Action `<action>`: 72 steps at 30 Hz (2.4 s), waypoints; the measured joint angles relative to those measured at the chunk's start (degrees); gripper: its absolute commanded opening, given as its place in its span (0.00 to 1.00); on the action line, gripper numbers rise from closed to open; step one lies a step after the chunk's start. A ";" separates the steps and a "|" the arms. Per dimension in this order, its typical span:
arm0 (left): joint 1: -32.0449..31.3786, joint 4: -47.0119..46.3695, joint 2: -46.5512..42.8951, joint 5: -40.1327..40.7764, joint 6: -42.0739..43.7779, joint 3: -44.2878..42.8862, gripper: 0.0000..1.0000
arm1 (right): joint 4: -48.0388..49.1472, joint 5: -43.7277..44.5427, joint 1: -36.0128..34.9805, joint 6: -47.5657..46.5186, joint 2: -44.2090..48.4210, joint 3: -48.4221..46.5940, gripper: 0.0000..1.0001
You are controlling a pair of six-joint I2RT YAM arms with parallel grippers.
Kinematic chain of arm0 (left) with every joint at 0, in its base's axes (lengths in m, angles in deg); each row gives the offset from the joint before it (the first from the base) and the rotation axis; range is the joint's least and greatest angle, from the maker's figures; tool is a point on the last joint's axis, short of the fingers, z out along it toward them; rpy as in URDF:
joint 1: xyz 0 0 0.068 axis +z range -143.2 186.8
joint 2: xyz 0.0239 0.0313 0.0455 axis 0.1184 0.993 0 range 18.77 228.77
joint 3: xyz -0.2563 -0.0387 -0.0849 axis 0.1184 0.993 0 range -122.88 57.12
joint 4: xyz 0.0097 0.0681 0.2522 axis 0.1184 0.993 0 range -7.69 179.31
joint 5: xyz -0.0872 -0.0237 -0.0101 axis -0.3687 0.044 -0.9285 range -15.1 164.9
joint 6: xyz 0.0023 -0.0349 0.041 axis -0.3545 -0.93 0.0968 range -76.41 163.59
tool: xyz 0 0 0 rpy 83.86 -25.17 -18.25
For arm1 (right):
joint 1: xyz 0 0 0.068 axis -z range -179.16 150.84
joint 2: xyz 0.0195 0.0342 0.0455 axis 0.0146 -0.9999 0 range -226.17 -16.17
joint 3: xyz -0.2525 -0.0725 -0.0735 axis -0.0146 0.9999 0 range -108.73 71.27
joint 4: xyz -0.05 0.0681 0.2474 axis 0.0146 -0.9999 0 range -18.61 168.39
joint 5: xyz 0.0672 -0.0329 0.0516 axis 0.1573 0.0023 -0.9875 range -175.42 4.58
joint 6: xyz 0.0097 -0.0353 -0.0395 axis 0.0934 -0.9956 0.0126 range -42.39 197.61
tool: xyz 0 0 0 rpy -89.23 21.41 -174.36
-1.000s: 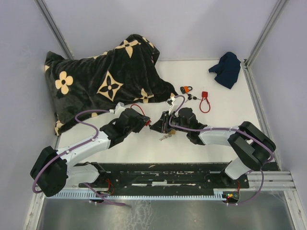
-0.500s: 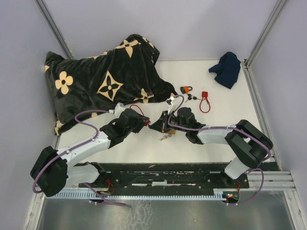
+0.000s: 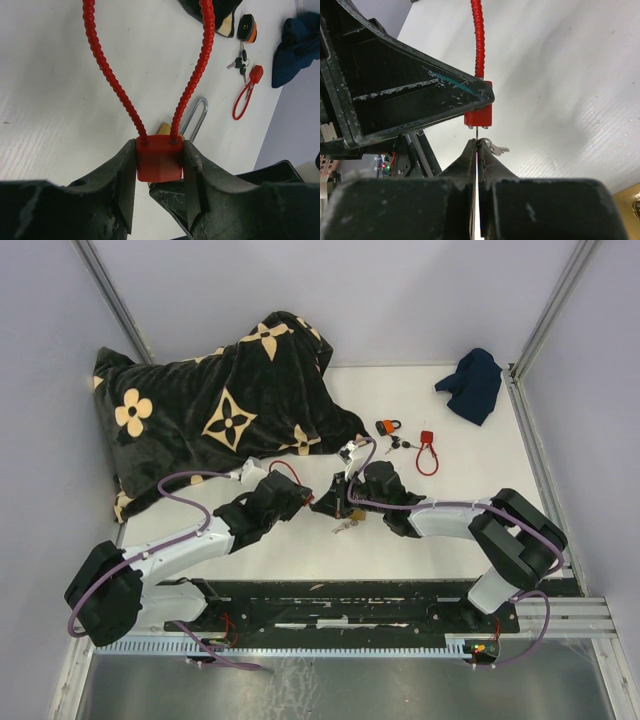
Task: Unlock with the key
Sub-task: Unlock the lock.
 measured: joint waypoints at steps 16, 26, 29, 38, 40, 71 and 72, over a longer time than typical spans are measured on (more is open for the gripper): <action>-1.38 -10.25 -2.69 2.25 0.02 5.60 0.03 | 5.75 -6.25 4.07 2.62 -3.10 -0.15 0.02; -1.38 -19.98 -9.53 3.30 1.20 11.91 0.03 | 11.93 -10.93 5.40 10.05 -3.48 -0.15 0.02; -1.36 -25.49 -11.78 3.19 3.02 14.78 0.03 | 13.79 -12.41 5.75 13.44 -3.45 -0.15 0.02; -1.36 -44.54 -16.81 1.57 8.61 24.04 0.03 | 15.67 -17.14 6.32 26.56 -3.30 -1.44 0.02; -1.36 -47.76 -17.40 1.05 10.01 25.05 0.03 | 17.14 -18.05 6.45 29.92 -3.30 -1.49 0.02; 2.14 -54.49 -20.94 -9.29 17.97 27.56 0.03 | -8.20 -18.32 11.02 22.97 7.26 -4.70 0.48; 2.54 -53.88 -20.96 -9.94 18.05 27.56 0.03 | -10.99 -17.99 11.23 20.57 8.61 -5.27 0.50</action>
